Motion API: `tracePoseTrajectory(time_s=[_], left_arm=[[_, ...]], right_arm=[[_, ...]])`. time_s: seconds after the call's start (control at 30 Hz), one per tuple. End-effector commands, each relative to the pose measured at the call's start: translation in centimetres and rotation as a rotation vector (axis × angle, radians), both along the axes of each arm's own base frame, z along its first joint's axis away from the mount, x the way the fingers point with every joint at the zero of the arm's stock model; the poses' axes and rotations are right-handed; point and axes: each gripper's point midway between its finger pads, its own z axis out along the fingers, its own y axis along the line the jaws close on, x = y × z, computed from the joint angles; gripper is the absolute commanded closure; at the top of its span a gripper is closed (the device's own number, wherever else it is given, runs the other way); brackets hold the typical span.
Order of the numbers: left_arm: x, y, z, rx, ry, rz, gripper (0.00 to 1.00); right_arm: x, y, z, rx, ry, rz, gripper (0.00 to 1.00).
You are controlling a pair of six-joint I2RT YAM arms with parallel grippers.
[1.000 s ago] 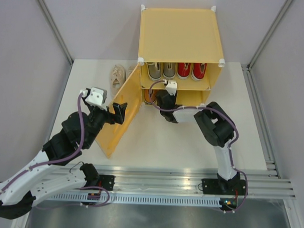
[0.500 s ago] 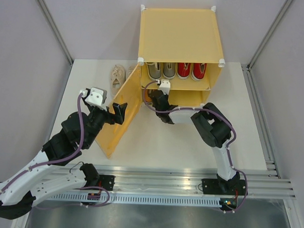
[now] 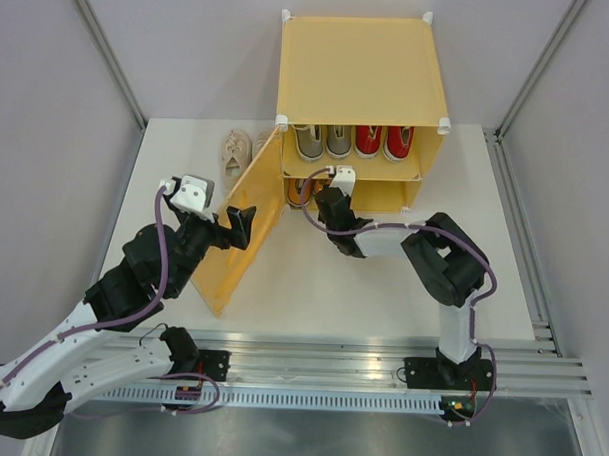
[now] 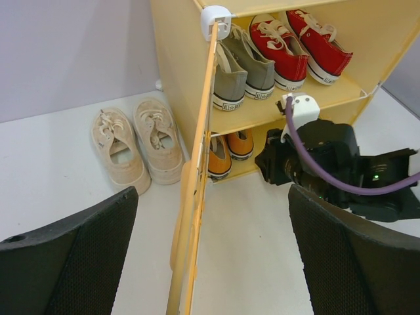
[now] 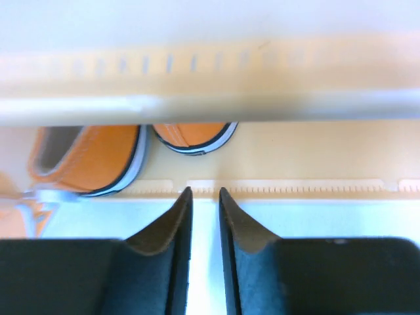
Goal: Place and organize the shoes in the shoe cabinet
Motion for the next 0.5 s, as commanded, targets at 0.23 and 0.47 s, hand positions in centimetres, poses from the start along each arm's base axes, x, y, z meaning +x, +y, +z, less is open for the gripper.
tracePoseTrajectory(time_s=[0.23,0.47], left_arm=[[-1.1,0.6,2.8,-0.084,-0.017,-0.023,0.0],[-4.3,3.4,11.0,-0.258,-0.143,-0.08,0.0]], right_arm=[[-4.7,-0.1,7.1,0.14,-0.053,0.158,0.5],[-9.1,-2.9,7.3,0.168,-0.018,0.186,0.48]])
